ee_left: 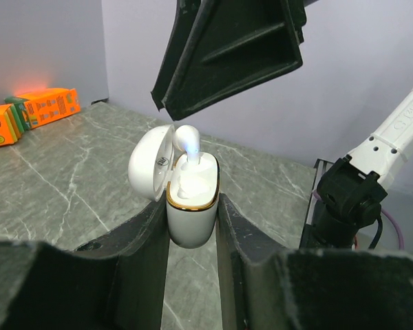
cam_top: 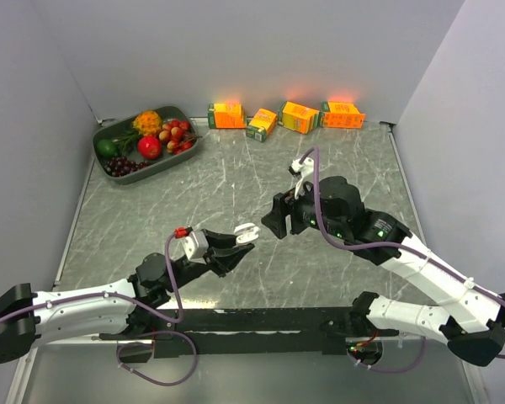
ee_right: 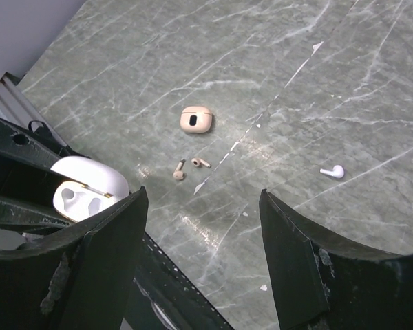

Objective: Insert the wireless bluetooth earbuds into the charging case
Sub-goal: Place the earbud in the charging case.

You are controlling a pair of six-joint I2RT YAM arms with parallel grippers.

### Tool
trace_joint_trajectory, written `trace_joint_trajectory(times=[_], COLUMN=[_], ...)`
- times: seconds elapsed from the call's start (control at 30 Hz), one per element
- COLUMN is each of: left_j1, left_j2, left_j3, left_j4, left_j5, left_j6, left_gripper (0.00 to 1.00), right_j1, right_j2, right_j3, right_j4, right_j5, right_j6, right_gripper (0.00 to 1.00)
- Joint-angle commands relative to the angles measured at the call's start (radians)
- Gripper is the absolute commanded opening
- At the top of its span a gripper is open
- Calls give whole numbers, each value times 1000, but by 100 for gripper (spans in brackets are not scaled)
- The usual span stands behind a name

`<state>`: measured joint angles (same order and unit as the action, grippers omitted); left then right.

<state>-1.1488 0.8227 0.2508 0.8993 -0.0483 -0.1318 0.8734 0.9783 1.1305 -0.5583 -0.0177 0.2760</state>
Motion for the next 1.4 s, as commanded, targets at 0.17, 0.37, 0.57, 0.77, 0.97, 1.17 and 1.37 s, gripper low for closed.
trace_joint_trajectory(times=[0.17,0.37,0.57,0.77,0.97,1.17,1.37], left_j1=[1,3,3,3,3,3,1], left_j2=[-5,-5,-8,-16,-36,-40,-33], left_j3=[45,48,50,50,44,39,44], left_j4=[61,53,50,41,29,27,20], left_j5=[-35,-61,-70,-81,-93,-67,-32], left_j6=[17,17,18,17,23,15,14], left_gripper=[1,1,1,1,1,1,1], right_j1=[39,70,96,102,99,93,93], right_j2=[14,26,26,26,-6,14,49], right_j3=[20,35,43,63,72,80,103], right_j4=[-15,-15,-18,-43,-68,-77,-63], right_j5=[12,16,41,82,124,167,179], right_j6=[-3,-8,-9,-14,-38,-34,-44], right_gripper=[73,72,72,73,74,74,74])
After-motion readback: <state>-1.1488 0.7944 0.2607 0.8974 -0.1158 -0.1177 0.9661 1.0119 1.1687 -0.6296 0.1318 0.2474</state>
